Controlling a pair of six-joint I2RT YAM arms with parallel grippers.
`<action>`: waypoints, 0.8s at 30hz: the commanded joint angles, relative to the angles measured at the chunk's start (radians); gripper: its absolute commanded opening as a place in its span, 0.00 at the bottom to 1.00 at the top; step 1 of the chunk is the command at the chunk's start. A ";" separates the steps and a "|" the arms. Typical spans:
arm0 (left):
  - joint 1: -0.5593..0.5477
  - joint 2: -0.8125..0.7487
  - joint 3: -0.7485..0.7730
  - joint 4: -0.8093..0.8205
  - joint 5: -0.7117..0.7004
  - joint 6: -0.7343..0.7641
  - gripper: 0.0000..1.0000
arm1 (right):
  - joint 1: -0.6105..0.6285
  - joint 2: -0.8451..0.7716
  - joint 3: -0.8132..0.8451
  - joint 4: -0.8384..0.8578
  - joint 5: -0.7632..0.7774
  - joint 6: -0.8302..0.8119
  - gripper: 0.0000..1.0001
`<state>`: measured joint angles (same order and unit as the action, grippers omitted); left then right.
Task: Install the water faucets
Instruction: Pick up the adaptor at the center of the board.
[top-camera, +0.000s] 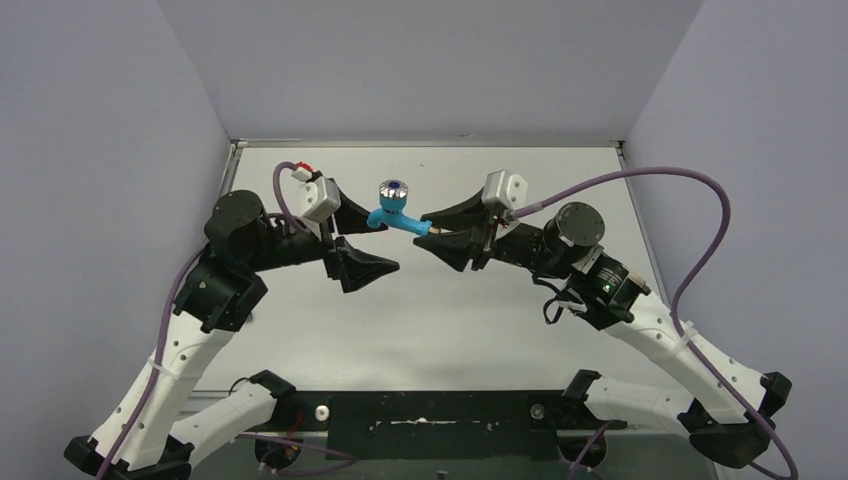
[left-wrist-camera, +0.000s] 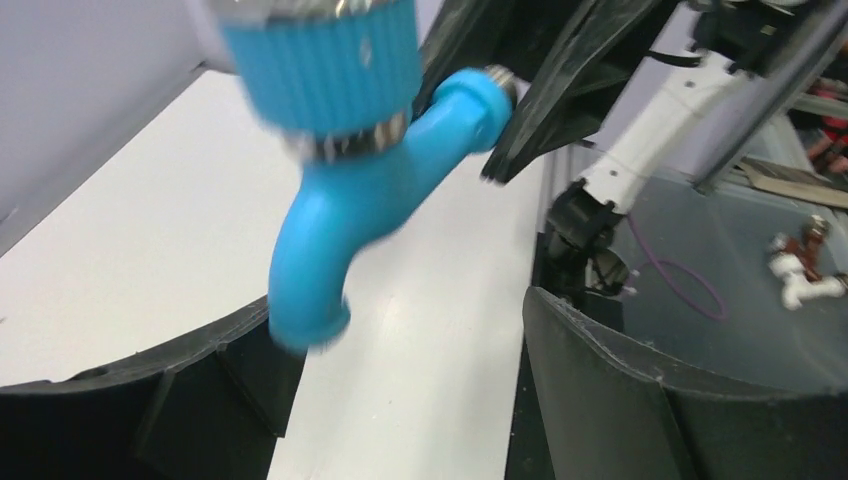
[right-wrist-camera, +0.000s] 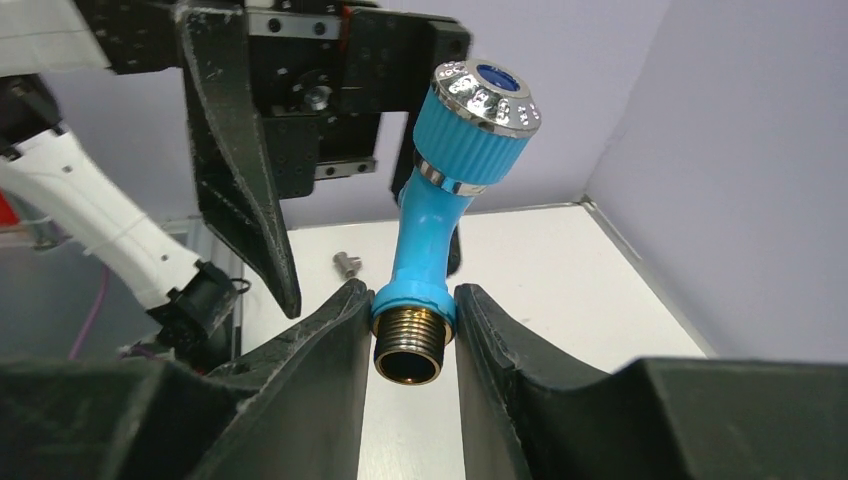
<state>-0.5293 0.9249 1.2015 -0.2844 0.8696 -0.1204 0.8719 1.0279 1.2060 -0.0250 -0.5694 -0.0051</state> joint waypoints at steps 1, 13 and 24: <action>0.000 -0.067 -0.003 -0.134 -0.303 0.012 0.77 | -0.004 -0.078 -0.009 0.007 0.294 -0.001 0.00; 0.000 -0.147 -0.123 -0.474 -1.404 -0.541 0.68 | -0.007 -0.172 -0.148 -0.107 0.696 0.143 0.00; 0.203 0.006 -0.263 -0.614 -1.576 -0.797 0.89 | -0.009 -0.167 -0.169 -0.143 0.608 0.218 0.00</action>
<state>-0.4576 0.9638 1.0203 -0.9192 -0.6693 -0.8410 0.8692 0.8669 1.0134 -0.1974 0.0452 0.1822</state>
